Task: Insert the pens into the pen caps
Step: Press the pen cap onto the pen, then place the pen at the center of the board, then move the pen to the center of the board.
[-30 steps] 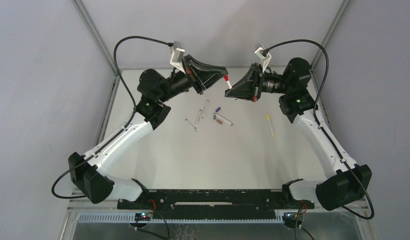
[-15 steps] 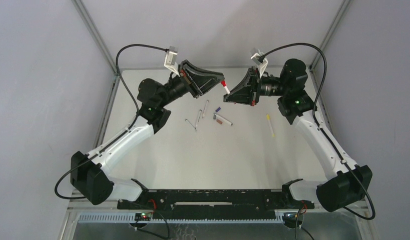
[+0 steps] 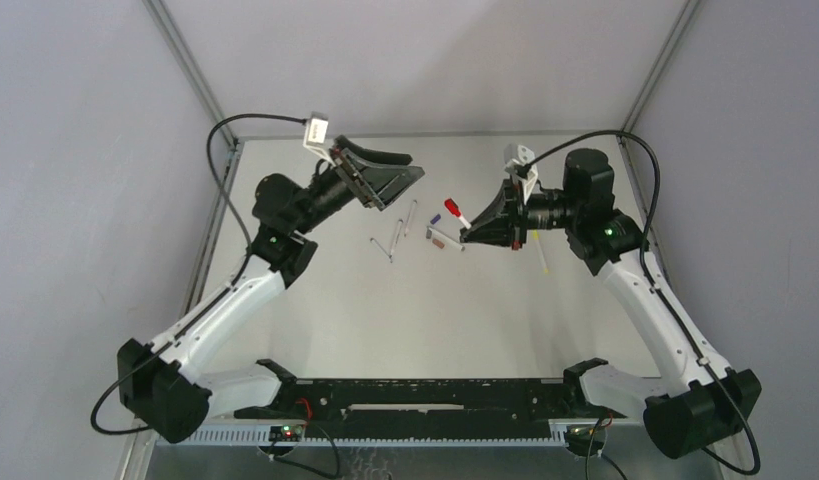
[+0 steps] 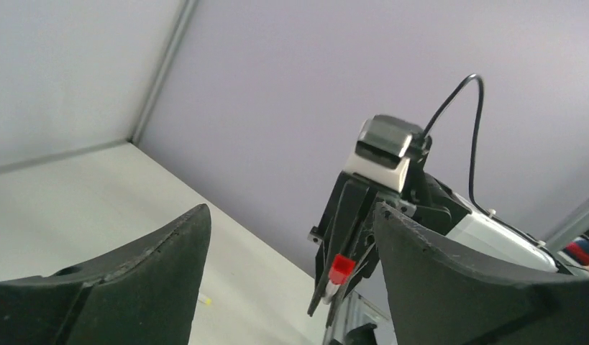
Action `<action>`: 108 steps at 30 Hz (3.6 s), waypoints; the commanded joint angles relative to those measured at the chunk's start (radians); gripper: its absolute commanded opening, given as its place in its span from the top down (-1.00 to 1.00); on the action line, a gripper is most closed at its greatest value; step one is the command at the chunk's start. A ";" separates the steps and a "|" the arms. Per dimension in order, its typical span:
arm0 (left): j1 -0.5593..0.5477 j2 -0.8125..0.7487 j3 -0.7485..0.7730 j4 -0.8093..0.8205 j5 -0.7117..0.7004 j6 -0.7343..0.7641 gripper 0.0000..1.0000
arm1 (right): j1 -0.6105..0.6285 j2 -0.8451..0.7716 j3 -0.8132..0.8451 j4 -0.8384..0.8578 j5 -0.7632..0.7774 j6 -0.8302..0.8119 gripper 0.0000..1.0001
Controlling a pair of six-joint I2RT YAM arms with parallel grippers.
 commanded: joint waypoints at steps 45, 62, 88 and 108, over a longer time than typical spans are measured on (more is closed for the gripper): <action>0.331 -0.135 -0.343 -0.110 -0.196 -0.108 -0.99 | -0.590 0.540 -0.167 -0.096 0.714 -0.035 0.61; 0.331 -0.069 -0.364 -0.055 -0.147 -0.159 -0.91 | -0.588 0.572 -0.144 -0.130 0.694 -0.074 0.29; 0.248 0.084 -0.235 -0.354 -0.190 0.002 -0.69 | -0.599 0.361 -0.145 -0.234 0.439 -0.243 0.13; 0.136 0.400 0.068 -0.667 -0.236 0.104 -0.31 | -0.497 0.359 -0.091 -0.256 0.277 -0.288 0.12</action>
